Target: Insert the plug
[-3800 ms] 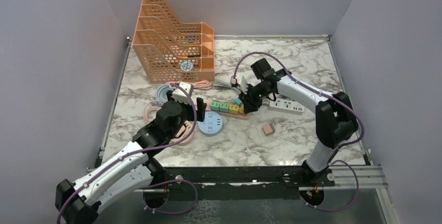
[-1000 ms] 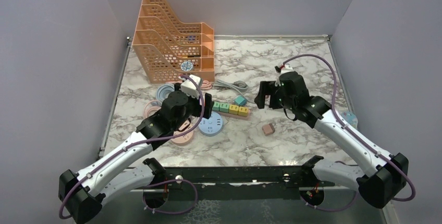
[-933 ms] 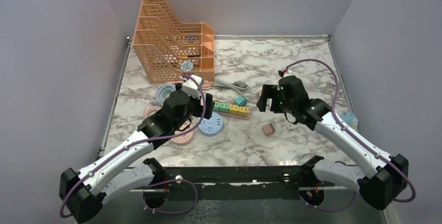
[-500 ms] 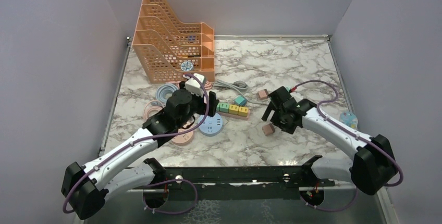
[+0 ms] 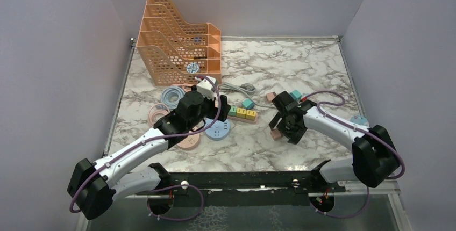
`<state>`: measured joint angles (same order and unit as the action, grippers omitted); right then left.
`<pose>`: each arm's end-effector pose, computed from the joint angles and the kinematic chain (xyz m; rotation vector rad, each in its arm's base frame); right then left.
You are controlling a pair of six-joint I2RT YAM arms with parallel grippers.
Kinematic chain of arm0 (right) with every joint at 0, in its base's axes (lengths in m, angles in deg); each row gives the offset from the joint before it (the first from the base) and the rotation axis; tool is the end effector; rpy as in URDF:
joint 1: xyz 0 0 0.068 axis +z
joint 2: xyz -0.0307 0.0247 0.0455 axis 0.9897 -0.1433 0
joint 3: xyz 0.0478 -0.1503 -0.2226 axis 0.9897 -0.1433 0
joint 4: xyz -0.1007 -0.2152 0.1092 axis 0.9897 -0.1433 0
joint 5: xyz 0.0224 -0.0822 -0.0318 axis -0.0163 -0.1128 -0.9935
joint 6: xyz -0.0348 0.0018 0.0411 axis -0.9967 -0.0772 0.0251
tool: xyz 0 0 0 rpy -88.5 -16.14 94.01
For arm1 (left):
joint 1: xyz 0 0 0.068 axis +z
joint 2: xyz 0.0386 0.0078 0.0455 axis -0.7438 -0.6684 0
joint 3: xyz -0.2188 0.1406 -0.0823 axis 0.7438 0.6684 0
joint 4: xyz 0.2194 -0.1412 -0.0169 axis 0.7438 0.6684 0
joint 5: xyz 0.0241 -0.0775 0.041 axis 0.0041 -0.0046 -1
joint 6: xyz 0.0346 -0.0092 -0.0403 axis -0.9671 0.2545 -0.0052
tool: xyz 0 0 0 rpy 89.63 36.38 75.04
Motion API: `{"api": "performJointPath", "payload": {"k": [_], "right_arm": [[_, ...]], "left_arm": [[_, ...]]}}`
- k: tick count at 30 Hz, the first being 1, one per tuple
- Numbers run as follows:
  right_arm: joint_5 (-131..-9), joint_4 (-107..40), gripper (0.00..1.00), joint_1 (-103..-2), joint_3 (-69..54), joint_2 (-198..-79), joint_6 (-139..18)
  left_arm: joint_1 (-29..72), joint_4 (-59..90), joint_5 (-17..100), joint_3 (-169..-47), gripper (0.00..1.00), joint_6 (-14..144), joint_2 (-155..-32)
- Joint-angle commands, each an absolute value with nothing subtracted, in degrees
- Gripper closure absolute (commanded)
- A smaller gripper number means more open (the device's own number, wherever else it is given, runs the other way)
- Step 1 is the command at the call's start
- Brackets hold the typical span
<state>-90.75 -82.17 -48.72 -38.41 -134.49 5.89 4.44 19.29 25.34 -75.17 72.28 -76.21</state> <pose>0.1854 0.1106 0.1830 1.0110 2.6816 -0.0349 0.1731 -0.1580 0.2787 0.3332 1.9329 -0.5907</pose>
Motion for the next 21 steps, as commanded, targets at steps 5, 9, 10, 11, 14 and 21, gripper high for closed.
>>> {"api": "performJointPath", "payload": {"k": [5, 9, 10, 11, 14, 21], "right_arm": [[-89.01, -79.96, 0.28, -48.72, -37.56, -138.17, 8.88], [-88.86, -77.40, 0.38, -48.72, -37.49, -141.10, 8.18], [-88.86, -77.24, 0.41, -48.71, -37.40, -141.64, 7.97], [-88.54, -76.73, 0.44, -48.71, -37.33, -141.94, 7.48], [-87.64, -75.21, 0.56, -48.72, -38.08, -140.97, 6.69], [-85.31, -71.98, 0.62, -48.71, -38.83, -135.33, 5.88]], "left_arm": [[4.37, 14.38, 29.35, -73.48, 0.10, 76.24, -76.76], [4.37, 14.33, 30.63, -73.62, 0.11, 78.00, -77.68], [4.38, 15.07, 30.42, -74.03, 0.12, 78.31, -77.83], [4.38, 16.06, 30.17, -74.75, 0.12, 78.27, -77.84], [4.37, 18.86, 29.50, -76.59, 0.12, 77.84, -77.56], [4.37, 19.03, 35.36, -76.11, 0.12, 81.36, -76.88]]}}
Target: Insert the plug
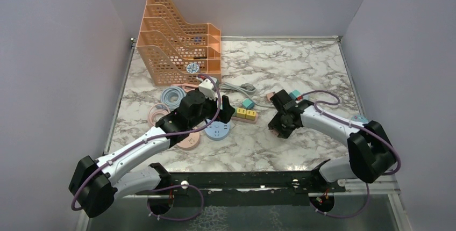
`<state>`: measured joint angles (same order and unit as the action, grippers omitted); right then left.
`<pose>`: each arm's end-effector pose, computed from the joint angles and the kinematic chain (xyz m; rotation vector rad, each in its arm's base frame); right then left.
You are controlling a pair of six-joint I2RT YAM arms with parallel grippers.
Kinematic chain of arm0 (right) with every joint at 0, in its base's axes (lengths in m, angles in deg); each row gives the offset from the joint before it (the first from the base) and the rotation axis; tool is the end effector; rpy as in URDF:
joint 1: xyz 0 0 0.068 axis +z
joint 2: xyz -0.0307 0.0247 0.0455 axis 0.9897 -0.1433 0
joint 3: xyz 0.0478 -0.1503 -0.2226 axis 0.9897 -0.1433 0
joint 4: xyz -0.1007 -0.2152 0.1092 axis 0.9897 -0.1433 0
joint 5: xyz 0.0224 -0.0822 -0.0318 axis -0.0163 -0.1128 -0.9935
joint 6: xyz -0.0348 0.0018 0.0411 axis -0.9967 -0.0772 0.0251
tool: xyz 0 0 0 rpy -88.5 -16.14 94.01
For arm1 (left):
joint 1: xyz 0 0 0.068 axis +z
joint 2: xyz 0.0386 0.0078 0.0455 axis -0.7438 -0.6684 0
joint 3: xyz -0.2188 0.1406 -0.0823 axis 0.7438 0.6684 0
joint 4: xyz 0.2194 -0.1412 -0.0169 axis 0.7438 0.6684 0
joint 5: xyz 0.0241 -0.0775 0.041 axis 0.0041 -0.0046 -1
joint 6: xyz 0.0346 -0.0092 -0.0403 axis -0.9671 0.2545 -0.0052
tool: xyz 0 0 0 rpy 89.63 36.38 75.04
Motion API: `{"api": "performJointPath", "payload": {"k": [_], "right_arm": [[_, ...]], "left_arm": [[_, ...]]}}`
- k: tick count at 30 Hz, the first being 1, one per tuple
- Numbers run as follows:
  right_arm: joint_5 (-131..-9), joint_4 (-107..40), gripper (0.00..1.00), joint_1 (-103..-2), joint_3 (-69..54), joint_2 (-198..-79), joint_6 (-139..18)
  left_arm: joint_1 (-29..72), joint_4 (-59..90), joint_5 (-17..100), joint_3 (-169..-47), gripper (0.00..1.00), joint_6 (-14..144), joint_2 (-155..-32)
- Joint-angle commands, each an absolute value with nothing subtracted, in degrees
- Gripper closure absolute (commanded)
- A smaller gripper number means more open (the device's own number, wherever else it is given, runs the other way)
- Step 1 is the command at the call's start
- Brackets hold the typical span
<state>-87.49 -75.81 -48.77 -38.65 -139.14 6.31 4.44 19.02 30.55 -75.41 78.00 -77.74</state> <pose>0.1980 0.1209 0.1669 1.0301 2.7065 0.0457 0.1746 -0.1638 0.2748 0.3062 1.9859 -0.7300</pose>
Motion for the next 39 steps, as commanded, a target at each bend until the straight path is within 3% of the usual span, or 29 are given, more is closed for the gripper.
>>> {"api": "performJointPath", "payload": {"k": [1, 8, 15, 26, 39], "right_arm": [[-84.43, -71.27, 0.62, -48.71, -38.91, -134.43, 5.92], [-76.54, -64.17, 0.62, -48.72, -40.94, -129.11, 8.54], [-68.30, -58.73, 0.60, -48.72, -40.27, -127.00, 18.71], [-62.42, -52.84, 0.61, -48.71, -37.66, -125.97, 31.36], [-57.15, -49.55, 0.61, -48.71, -36.70, -126.74, 33.88]], "left_arm": [[4.37, 18.68, 35.96, -75.92, 0.12, 82.27, -77.04], [4.29, 14.50, 37.97, -73.56, 0.14, 86.96, -78.07], [1.94, 0.36, 35.96, -65.65, 0.19, 96.39, -78.11], [-6.25, -3.22, 24.81, -71.23, 0.20, 102.32, -85.36], [-8.46, -3.84, 17.91, -77.59, 0.41, 104.38, -93.45]]}}
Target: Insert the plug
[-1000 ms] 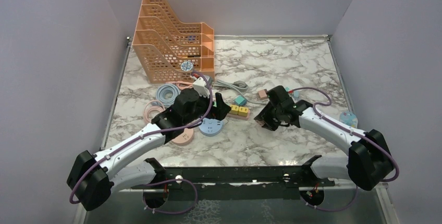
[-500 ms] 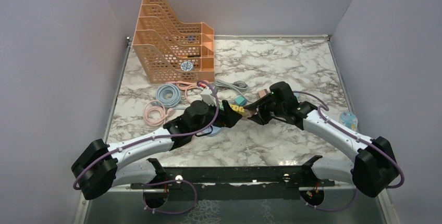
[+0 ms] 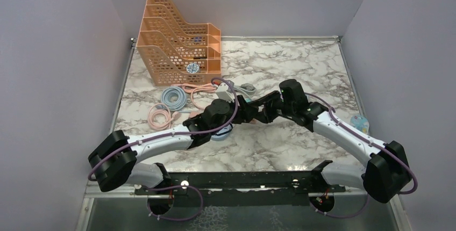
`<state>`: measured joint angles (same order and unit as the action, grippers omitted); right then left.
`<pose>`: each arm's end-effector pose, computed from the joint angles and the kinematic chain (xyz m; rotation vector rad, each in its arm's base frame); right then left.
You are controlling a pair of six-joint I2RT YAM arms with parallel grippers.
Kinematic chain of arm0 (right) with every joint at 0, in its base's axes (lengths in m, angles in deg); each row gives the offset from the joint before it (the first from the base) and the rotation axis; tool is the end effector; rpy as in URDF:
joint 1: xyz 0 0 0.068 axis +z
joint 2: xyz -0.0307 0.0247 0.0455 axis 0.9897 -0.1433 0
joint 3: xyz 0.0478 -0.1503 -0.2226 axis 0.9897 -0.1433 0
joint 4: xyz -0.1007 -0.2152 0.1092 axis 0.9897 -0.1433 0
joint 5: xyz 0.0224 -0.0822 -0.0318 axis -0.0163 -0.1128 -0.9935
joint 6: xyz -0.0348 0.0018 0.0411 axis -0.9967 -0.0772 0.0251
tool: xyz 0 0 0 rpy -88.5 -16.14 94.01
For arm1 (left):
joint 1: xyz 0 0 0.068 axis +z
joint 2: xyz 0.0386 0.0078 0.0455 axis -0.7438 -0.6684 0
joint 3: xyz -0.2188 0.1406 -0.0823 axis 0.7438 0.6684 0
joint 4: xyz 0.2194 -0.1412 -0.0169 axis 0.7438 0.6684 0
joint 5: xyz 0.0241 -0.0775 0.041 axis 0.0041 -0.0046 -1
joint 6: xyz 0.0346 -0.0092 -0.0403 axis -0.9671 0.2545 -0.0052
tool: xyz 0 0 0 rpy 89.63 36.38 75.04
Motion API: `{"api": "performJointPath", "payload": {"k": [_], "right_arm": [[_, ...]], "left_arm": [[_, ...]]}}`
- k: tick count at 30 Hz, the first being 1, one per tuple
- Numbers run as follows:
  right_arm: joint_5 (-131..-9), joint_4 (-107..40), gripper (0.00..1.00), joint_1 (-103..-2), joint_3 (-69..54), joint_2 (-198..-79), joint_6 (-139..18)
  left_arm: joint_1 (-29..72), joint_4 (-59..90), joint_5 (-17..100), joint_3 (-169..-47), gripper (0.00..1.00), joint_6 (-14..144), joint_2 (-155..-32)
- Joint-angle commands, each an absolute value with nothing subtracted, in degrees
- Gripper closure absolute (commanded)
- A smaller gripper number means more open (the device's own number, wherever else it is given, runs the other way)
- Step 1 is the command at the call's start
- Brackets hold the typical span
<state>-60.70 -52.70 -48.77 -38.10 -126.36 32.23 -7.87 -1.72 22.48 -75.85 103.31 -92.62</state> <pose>0.2054 0.1454 0.2408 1.3925 2.4318 1.2585 0.1686 -0.2370 0.2514 -0.0334 1.9735 -1.0953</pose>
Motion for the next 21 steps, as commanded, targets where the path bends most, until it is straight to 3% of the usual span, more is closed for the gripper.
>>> {"api": "performJointPath", "payload": {"k": [1, 9, 12, 16, 21], "right_arm": [[-56.49, -49.38, 0.61, -48.71, -36.86, -126.75, 34.21], [-51.86, -44.83, 0.59, -48.71, -37.49, -127.89, 34.22], [-53.02, -46.39, 0.42, -48.71, -36.72, -128.83, 30.52], [-59.03, -52.71, 0.21, -48.88, -34.10, -128.90, 23.20], [-66.48, -57.99, 0.16, -49.61, -33.90, -125.09, 19.31]], "left_arm": [[-8.53, -3.96, 17.52, -77.87, 0.44, 104.31, -93.79], [-10.19, -3.84, 16.20, -79.77, 0.69, 101.03, -95.35], [-10.22, -2.07, 16.23, -80.20, 0.82, 95.98, -94.45], [-10.13, 8.09, 15.16, -82.18, 0.89, 87.12, -91.93], [-8.74, 21.87, 20.95, -84.55, 0.92, 71.73, -88.38]]}}
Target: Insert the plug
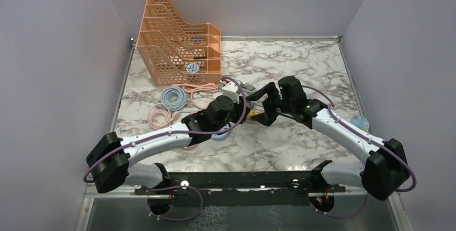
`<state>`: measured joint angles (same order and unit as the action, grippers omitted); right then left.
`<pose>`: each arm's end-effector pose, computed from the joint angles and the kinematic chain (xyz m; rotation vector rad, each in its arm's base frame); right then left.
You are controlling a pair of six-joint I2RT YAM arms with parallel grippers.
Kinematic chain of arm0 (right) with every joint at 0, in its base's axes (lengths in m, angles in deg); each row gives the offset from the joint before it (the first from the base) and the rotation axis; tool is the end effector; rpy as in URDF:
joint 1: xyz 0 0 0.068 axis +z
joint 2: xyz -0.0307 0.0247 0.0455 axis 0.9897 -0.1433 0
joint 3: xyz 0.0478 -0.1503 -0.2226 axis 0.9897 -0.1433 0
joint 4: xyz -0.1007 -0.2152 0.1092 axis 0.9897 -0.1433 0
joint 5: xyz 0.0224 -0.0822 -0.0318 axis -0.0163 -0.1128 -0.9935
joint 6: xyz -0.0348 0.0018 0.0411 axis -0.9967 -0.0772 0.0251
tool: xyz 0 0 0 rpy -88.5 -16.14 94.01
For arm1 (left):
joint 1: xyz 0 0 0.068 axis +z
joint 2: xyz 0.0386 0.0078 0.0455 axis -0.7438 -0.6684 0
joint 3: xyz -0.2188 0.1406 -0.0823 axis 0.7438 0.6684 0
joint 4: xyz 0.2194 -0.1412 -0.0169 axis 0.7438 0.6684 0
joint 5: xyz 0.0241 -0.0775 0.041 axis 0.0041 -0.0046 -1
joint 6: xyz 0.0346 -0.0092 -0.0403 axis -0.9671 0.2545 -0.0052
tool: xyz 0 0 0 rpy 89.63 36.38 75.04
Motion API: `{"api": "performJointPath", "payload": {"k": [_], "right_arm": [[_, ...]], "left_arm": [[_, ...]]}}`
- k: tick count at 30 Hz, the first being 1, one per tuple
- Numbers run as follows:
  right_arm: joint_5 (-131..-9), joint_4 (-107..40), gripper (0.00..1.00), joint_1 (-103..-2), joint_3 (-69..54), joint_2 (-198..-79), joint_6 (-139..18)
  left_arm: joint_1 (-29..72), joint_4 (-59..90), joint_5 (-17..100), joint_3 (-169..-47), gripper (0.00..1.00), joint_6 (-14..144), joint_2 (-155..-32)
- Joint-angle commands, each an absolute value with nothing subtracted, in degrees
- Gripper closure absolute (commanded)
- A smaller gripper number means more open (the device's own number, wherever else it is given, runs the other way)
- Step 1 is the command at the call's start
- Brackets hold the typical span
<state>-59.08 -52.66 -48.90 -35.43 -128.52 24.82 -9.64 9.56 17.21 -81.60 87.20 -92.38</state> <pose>0.2138 0.1513 0.2474 1.2002 2.4880 1.2627 0.1655 -0.2431 0.2669 0.2250 1.9758 -0.7932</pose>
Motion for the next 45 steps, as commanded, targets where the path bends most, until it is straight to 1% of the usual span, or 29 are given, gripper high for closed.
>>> {"api": "performJointPath", "payload": {"k": [1, 6, 8, 12, 15, 19, 26, 35, 40, 45], "right_arm": [[-68.20, -58.74, 0.16, -49.68, -34.01, -123.88, 18.44], [-79.73, -61.36, 0.17, -49.68, -34.18, -117.03, 9.59], [-83.72, -63.67, 0.18, -49.69, -34.39, -114.63, 6.04], [-89.32, -69.34, 0.18, -49.68, -33.86, -111.15, 2.27], [-91.47, -72.66, 0.19, -49.68, -34.21, -109.43, 1.85], [-91.96, -74.04, 0.20, -49.68, -35.74, -107.39, 3.13], [-92.39, -73.50, 0.24, -49.69, -36.85, -106.25, 2.81], [-92.03, -74.34, 0.25, -49.68, -36.72, -107.24, 2.34], [-92.38, -74.52, 0.25, -49.68, -36.75, -107.51, 2.33], [-92.90, -74.80, 0.25, -49.69, -36.60, -108.02, 2.47]], "left_arm": [[-8.34, 24.34, 23.05, -84.99, 0.93, 68.55, -87.71], [-5.75, 35.33, 30.77, -87.83, 0.96, 56.24, -85.59], [-3.95, 39.76, 36.16, -89.46, 0.96, 50.97, -85.45], [0.05, 44.63, 37.47, -91.86, 1.00, 41.50, -86.41], [4.67, 47.82, 40.71, -94.12, 1.00, 35.81, -88.20], [7.43, 53.44, 44.12, -97.11, 1.00, 27.29, -91.60], [8.85, 62.42, 45.34, -99.98, 1.00, 15.81, -98.17], [10.43, 66.56, 48.19, -103.77, 1.00, 5.72, -104.78], [10.53, 70.48, 46.69, -109.24, 1.00, 2.27, -110.68], [10.52, 79.36, 42.31, -115.18, 1.00, 2.19, -118.32]]}}
